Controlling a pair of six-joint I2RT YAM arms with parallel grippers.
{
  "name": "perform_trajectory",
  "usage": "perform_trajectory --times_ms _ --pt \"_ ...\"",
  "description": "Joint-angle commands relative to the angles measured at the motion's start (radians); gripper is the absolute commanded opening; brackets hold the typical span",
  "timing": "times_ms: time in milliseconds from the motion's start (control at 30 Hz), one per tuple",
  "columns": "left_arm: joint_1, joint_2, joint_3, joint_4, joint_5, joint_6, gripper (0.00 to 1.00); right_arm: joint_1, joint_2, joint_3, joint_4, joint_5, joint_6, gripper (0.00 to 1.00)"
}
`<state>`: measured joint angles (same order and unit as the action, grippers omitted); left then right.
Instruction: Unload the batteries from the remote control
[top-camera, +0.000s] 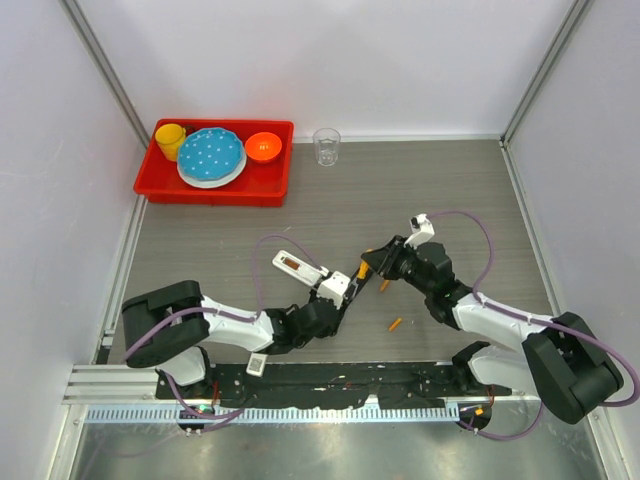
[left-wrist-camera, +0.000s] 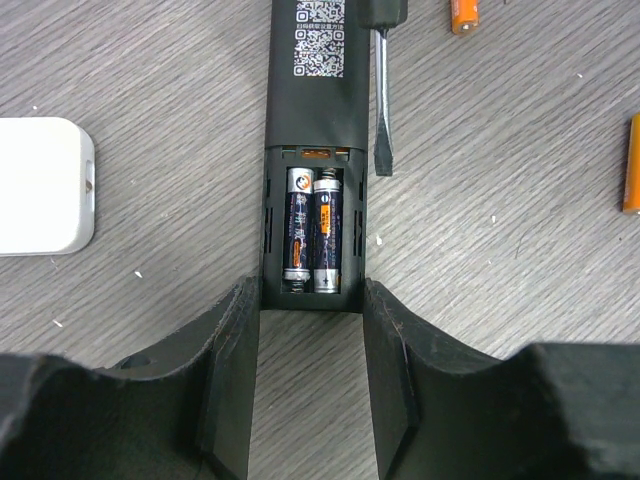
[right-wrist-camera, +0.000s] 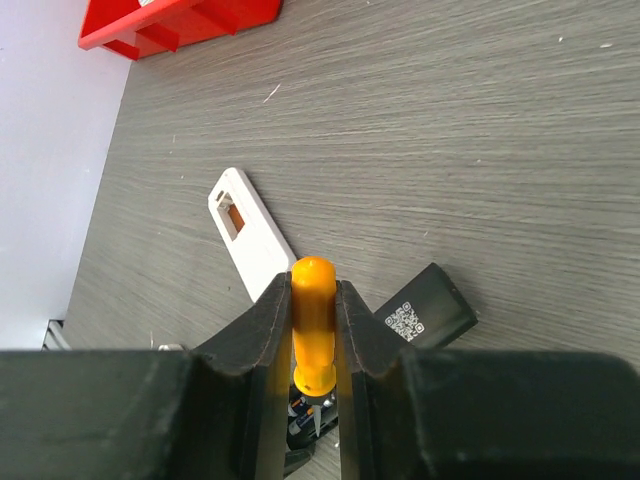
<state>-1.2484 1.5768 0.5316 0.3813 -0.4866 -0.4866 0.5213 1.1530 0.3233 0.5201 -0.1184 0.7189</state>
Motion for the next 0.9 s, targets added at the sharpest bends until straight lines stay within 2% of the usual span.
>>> perform_trajectory --times_ms 0,333,633,867 --pt "0.030 0.037 -0.025 -0.160 0.052 0.034 0.25 -0.003 -0.012 0.037 0.049 0.051 -0.036 0.01" --pt "0.030 0.069 -0.016 -0.136 0.089 0.026 0.17 -0.003 0.063 0.066 0.110 0.054 -0.036 0.01" --pt "0.030 0.080 -0.009 -0.125 0.103 0.026 0.16 -0.001 0.158 0.082 0.132 0.077 -0.039 0.01" --pt "0.030 0.089 -0.013 -0.121 0.106 0.019 0.15 -0.001 0.192 0.086 0.138 0.037 -0.032 0.01"
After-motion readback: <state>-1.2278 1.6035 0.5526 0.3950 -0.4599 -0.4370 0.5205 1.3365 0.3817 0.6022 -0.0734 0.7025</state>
